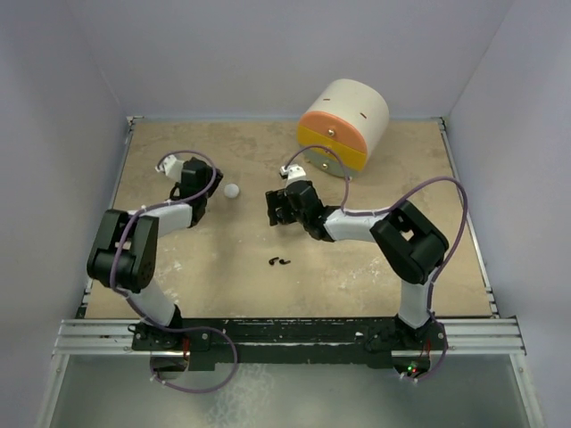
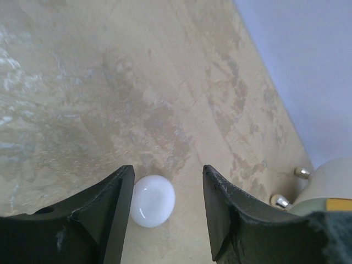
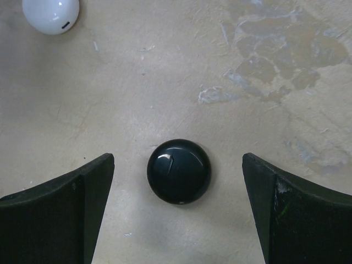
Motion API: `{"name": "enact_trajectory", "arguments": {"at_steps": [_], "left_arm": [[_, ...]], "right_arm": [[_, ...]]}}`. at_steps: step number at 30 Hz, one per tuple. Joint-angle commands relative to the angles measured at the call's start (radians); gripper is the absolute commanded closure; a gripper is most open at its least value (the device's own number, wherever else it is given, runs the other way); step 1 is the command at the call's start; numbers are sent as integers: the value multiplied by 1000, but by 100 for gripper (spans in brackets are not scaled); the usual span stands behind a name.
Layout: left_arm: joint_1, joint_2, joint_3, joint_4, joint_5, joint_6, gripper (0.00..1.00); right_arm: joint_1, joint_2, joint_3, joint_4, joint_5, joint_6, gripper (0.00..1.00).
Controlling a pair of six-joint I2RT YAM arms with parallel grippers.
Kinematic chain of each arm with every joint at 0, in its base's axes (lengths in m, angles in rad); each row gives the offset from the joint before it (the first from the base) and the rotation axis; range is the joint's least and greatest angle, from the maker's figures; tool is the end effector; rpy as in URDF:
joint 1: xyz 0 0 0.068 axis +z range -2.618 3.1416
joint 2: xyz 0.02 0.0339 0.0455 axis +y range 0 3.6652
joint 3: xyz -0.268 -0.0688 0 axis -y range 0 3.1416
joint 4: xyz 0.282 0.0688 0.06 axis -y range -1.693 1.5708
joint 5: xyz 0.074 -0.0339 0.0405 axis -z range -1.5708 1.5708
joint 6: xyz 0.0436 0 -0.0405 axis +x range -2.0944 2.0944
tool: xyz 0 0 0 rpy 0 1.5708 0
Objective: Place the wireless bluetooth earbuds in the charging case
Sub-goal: Place the charging case at the center of the board, then pick up the charging case at the center of the board.
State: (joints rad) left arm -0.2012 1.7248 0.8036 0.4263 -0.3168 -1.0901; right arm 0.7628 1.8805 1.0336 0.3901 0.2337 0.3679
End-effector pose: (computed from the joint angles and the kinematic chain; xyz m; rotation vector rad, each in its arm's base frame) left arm 0.3761 -0.0628 0.1352 -1.0649 1.7787 -0.4776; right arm 0.3235 0.2953 0.1459 -0.2542 2.0317 0.4789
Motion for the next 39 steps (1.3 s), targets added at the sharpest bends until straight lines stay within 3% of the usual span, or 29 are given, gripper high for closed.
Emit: {"name": "enact_trajectory", "arguments": {"at_steps": [1, 9, 17, 39], "left_arm": [[13, -177, 89, -211, -95, 82, 48], [13, -547, -47, -326, -77, 52, 48], [13, -802, -120, -460, -53, 21, 48], [13, -965, -205, -582, 7, 14, 49]], "right_arm": [[-3, 18, 37, 3, -45, 1, 0], [-2, 23, -1, 47, -64, -2, 1], [13, 9, -38, 94, -122, 0, 3], [159, -55, -61, 18, -50, 77, 4]]}}
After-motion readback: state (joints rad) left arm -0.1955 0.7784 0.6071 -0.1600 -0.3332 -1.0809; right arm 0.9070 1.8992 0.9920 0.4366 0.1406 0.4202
